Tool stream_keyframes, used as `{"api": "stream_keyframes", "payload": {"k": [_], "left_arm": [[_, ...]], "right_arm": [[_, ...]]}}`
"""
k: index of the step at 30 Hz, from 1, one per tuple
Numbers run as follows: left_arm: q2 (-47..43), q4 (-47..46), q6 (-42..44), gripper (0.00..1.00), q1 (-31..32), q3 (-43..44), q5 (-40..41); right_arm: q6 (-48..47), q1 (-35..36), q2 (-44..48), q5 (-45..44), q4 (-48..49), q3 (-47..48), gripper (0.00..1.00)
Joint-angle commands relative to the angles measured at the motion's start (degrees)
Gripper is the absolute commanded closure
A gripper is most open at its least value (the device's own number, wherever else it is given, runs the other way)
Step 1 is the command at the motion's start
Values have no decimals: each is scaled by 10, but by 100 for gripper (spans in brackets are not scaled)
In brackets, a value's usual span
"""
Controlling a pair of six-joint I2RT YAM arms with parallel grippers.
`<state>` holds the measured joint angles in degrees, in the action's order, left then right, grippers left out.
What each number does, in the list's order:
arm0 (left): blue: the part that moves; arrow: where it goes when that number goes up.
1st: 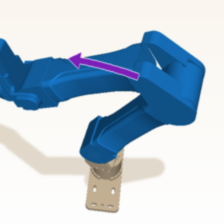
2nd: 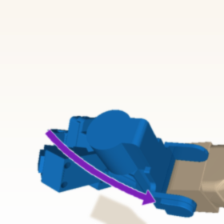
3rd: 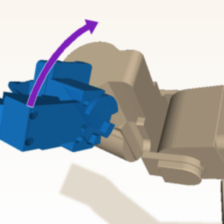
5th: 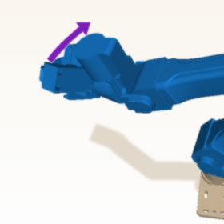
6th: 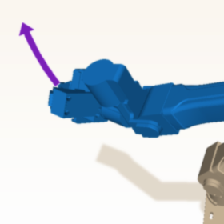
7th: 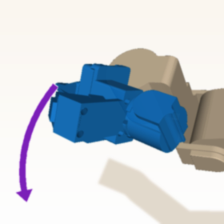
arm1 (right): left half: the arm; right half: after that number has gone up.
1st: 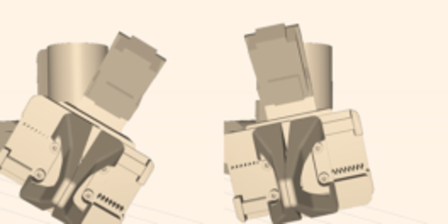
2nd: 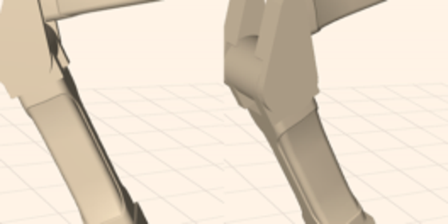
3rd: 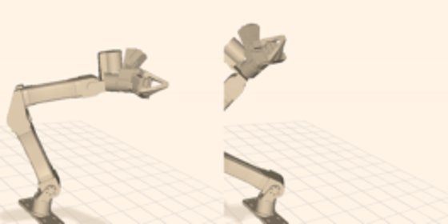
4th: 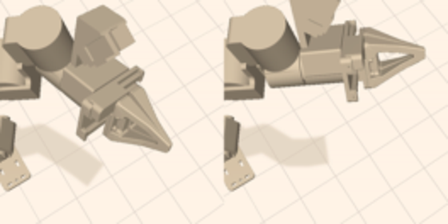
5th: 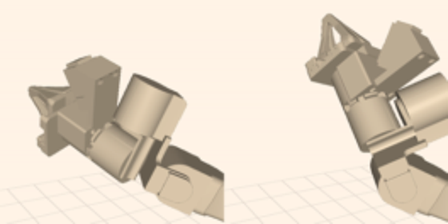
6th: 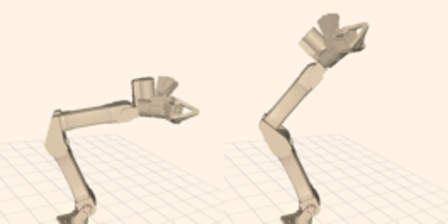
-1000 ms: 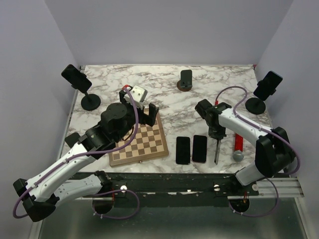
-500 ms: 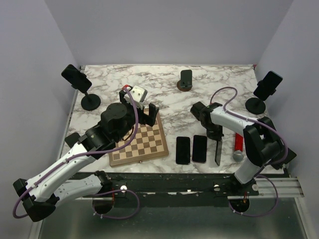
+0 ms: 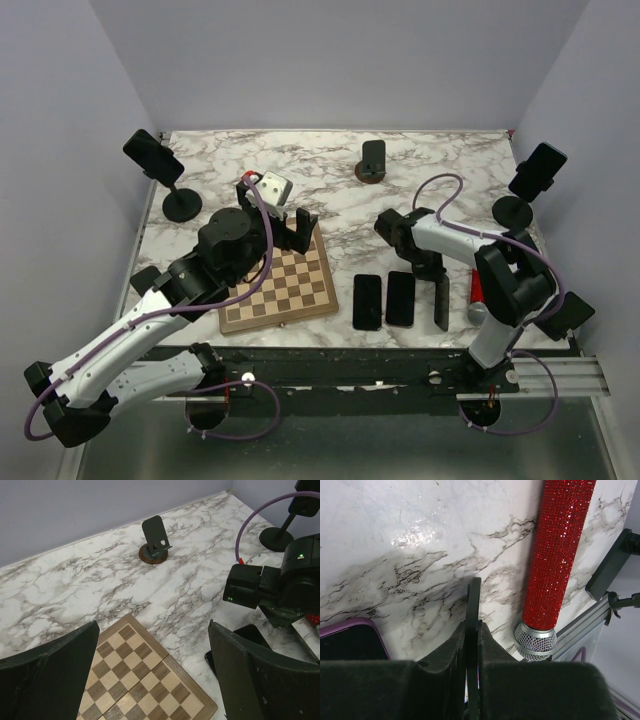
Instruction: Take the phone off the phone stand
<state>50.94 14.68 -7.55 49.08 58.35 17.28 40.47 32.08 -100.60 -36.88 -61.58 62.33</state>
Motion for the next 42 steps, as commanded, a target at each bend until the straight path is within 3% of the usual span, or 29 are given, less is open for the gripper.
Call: {"api": "stream_keyframes", "payload": {"k": [1,12,18,27,30,32,37,42], "left_arm": [[-12,-5,-1,2,-3,-4,-9],[-14,-5,-1,2,-3,-4,-9],[-13,-6,1,2,-3,-5,-5],[-3,-6,1,1,-4,-6,-1],[4,-5,-2,2,-5,-6,-3],[10,-5,-3,2,-5,-5,-4],[12,-3,-5,1,-5,-5,-7],[3,-4,-8,2,-5,-6,-11]], "right_arm": [[15,3,-15,50,46,-20,83],[2,4,8,62,78,-24,50],[-4,6,30,71,78,-20,40],[-19,10,182,113,143,-8,32],[-1,10,219,60,155,-4,22],[0,8,229,20,160,3,8],[-23,-60,185,-30,128,60,0],[-60,-155,194,22,190,96,0]]}}
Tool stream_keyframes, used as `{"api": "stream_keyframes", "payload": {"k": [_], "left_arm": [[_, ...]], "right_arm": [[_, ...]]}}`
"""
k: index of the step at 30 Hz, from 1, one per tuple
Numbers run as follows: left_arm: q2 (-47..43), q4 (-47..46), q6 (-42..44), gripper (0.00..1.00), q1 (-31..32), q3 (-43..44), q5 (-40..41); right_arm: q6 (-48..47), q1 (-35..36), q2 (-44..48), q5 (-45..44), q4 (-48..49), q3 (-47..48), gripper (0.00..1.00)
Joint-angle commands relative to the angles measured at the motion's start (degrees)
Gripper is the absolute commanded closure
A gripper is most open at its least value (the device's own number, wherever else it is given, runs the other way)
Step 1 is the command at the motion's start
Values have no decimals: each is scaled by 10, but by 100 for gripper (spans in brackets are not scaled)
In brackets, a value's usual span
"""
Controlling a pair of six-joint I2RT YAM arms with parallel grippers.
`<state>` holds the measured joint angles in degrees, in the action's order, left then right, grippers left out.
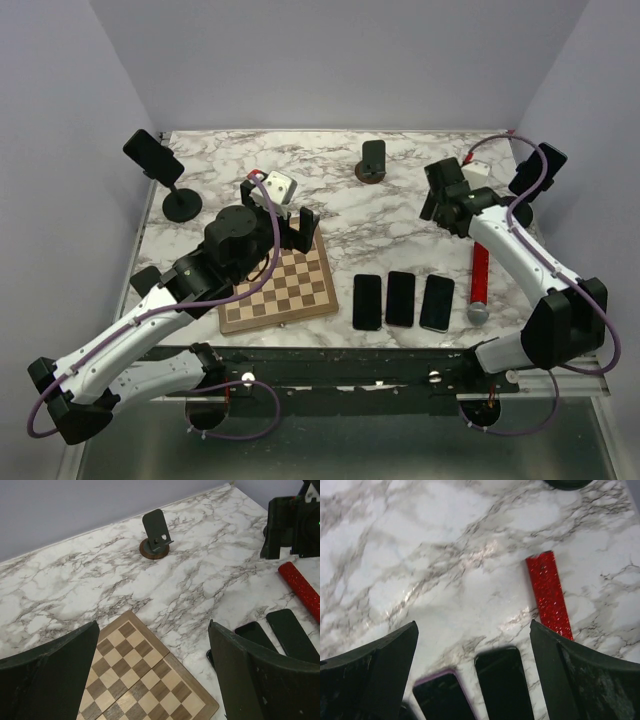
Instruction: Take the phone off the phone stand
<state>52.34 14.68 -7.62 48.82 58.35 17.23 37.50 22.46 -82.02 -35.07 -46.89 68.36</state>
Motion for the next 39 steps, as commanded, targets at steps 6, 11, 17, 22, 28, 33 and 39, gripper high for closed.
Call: {"api": "stream_keyframes", "payload": {"k": [6,11,17,22,28,33,39], "left_arm": [[-22,-2,-12,2,-2,-3,-24],[-26,-1,-17,2,-2,-2,-40],[-32,1,-21,2,-2,0,-49],[-34,-1,-22,2,-2,0,-54],[-34,0,-25,1,-2,1,-59],[-38,-1,-27,2,0,0,-61],[-40,-1,-25,2,5,1,-58]], "right_arm": [[3,-156,-53,-18,3,134,0],[49,-200,-55,-32,17,174,0],[87,-247,-115,-81,-42,287,0],[43,-283,-136,-103,-25,330,0],[-25,-301,-150,-72,13,351,0],[-67,-306,-177,-62,32,370,0],[-66,-307,-203,-95,19,393,0]]}}
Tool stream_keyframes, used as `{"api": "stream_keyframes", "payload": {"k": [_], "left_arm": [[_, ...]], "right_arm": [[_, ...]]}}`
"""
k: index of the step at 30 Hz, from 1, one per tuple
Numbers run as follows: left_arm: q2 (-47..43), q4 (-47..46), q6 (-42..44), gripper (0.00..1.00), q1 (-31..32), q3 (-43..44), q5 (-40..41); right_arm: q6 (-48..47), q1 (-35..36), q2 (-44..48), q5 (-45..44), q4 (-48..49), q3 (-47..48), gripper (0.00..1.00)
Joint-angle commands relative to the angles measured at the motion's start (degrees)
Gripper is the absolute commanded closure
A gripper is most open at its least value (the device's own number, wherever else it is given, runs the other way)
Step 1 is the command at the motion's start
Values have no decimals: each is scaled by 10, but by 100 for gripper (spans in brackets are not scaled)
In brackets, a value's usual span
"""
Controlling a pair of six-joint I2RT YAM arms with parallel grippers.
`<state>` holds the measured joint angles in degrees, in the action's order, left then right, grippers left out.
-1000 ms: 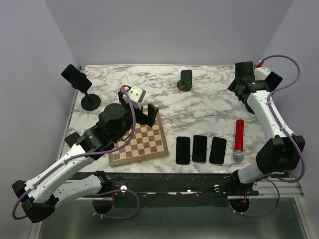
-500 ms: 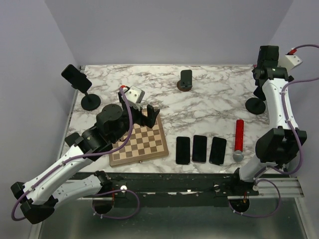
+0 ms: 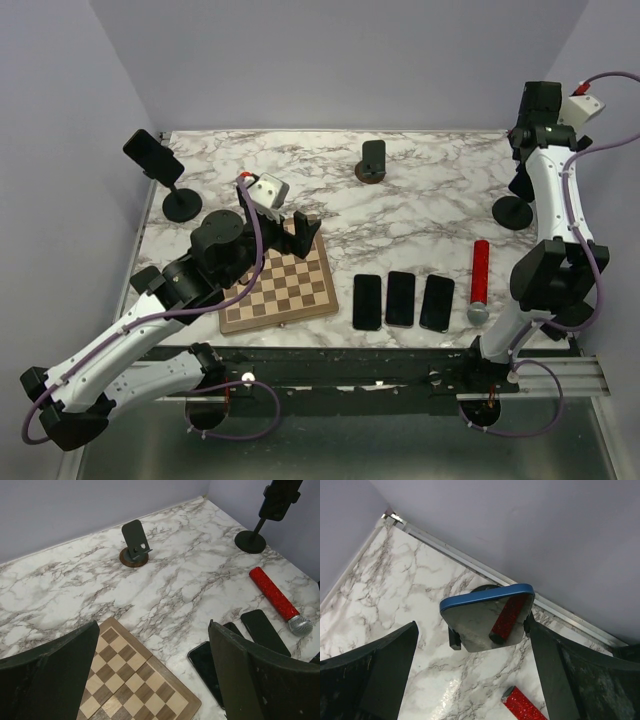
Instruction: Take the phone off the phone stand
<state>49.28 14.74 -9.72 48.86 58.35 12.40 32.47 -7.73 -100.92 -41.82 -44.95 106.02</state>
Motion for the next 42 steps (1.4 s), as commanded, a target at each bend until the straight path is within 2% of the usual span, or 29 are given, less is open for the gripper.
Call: {"api": "stream_keyframes", "payload": {"k": [1,5,9,14,22,26,32,36,42], "left_arm": [[-9,-2,-4,1,6,2,-10],[-8,-2,-3,1,7,2,-10],[-9,-2,-2,2,8,2,-9],[-4,0,-2,1,9,2,-10],[1,0,-4,2,8,3,-11],[4,-1,-5,1,5,3,-13],[16,-1,-13,1,-4,4,-38],[43,-2,-24,1,-12,6,-67],[100,-36,-48,3,-16,12,-180]], "right_arm": [[-16,-7,-16,-33,1,13,0],[-15,-14,-19,-49,9,-3,0],[-25,-34,-9,-5,49,-44,0],[-36,-37,-5,-11,76,-66,1],[-56,-36,-5,-18,109,-91,17],[-82,-36,12,10,140,-118,32],[-152,-33,58,110,189,-160,74],[-185,-24,72,150,179,-158,98],[-206,-2,94,240,165,-167,99]]}}
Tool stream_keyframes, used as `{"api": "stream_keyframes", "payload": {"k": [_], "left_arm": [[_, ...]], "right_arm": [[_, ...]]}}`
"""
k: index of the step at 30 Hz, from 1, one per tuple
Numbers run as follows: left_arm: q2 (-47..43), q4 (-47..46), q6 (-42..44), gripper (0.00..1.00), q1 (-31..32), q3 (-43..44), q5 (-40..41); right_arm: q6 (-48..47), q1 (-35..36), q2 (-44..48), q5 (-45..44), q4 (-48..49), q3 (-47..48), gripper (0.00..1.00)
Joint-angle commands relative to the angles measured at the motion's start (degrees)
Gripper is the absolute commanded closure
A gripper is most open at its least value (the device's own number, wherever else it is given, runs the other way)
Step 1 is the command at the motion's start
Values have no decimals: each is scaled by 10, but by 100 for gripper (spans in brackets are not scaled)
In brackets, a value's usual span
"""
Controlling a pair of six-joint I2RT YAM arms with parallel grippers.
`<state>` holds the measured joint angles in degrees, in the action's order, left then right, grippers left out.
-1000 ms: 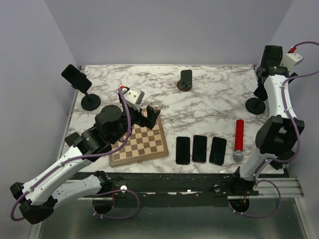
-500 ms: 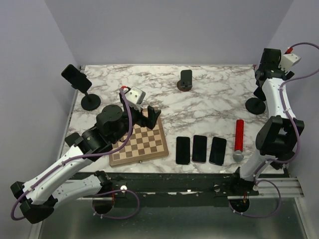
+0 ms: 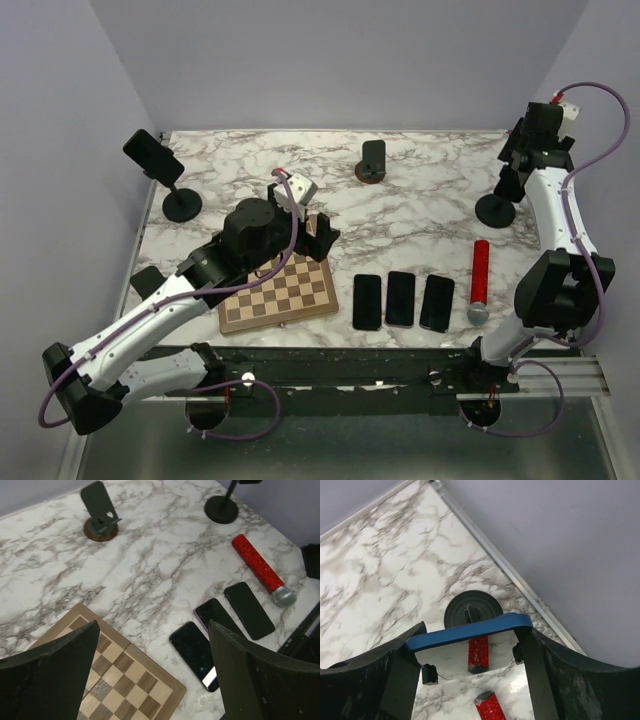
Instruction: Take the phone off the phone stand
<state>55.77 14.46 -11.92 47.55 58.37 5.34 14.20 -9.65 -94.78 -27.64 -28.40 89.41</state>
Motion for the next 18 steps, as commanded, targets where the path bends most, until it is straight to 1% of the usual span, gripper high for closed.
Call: {"api": "stream_keyframes", "payload": {"k": [1,4,5,6,10,11,14,18], "left_arm": [[54,-33,-35,3,-3,23,-126],[111,-21,-69,4,-3,81,-165],[132,-23,-81,5,-3,95,-173],[149,-31,-97,9,-4,109,-174],[236,-91,-156,17,-4,141,-190],[257,-104,-162,17,-4,150,-194],[325,-135,-167,18,-4,190,-181],[389,-226,-171,22,-5,213,-156]], "right_arm": [[-13,18,33,122,-8,0,99],[15,37,30,171,-30,3,99],[23,47,29,178,-35,2,99],[36,53,29,183,-41,1,99],[69,68,40,208,-51,-14,99],[73,74,44,211,-51,-19,99],[86,94,48,198,-60,-23,99],[114,96,53,192,-80,-26,99]]}}
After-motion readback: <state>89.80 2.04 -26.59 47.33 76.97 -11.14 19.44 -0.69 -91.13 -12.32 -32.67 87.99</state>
